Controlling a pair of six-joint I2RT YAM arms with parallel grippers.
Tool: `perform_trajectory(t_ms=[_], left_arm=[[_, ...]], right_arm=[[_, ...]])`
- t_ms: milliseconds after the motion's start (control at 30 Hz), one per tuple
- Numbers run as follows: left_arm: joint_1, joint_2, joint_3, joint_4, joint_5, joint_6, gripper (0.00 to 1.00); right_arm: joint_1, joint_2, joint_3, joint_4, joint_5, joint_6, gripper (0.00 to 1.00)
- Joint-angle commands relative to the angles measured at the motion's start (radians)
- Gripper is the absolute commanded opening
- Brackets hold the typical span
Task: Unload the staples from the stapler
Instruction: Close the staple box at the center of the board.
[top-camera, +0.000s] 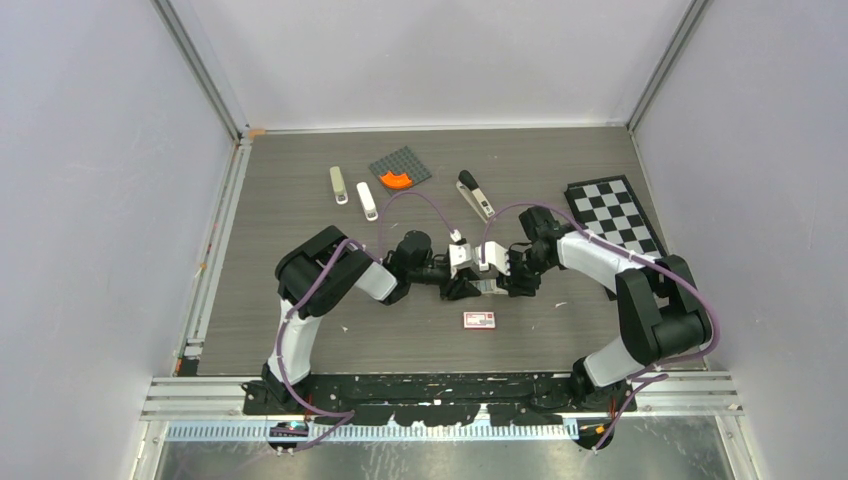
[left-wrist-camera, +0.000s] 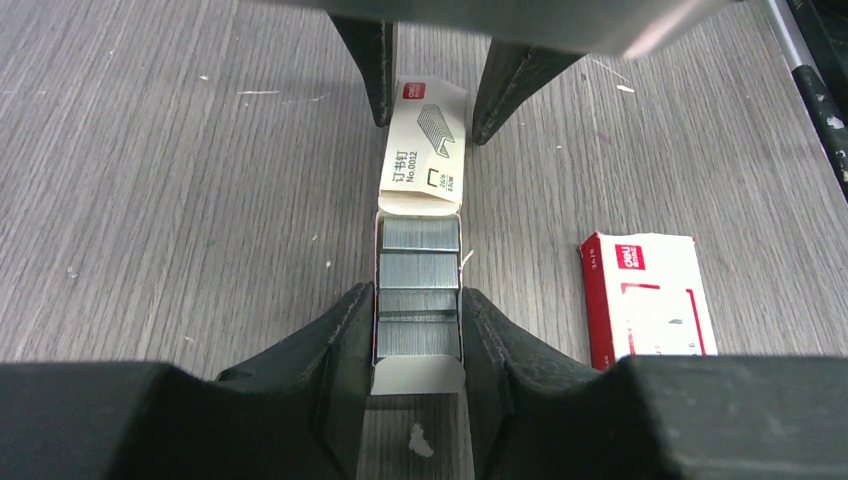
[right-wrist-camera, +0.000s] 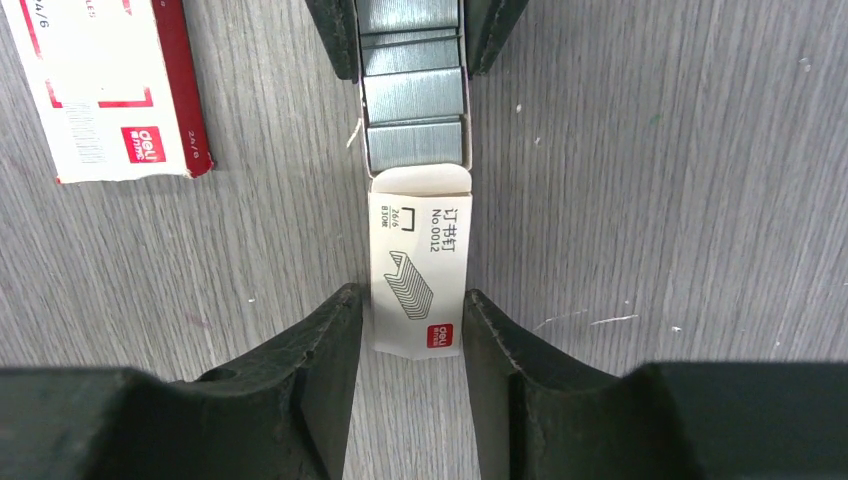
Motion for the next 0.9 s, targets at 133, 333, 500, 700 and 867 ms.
perform_trajectory(t_ms=[133, 333, 500, 700, 867], left_arm=[[-0.016, 0.022, 0.014, -0.076, -0.007, 0.023, 0.38], [-0.017, 0.025, 0.019, -0.079, 0.008, 0.022, 0.38], [-0.018, 0.034, 0.029, -0.082, 0.019, 0.011, 0.37], [-0.017, 0.034, 0.031, -0.082, 0.017, 0.008, 0.37], [-0.017, 0.037, 0.033, -0.086, 0.019, 0.010, 0.37]], right_arm=[[0.003, -0.001, -0.004, 0.022, -0.016, -0.001, 0.44], [0.007, 0.003, -0.005, 0.025, -0.019, 0.000, 0.44], [0.016, 0.005, -0.005, 0.016, -0.026, -0.009, 0.43], [0.033, 0.013, 0.001, 0.008, -0.020, -0.010, 0.42], [0.037, 0.015, 0.006, 0.006, -0.020, -0.008, 0.42]])
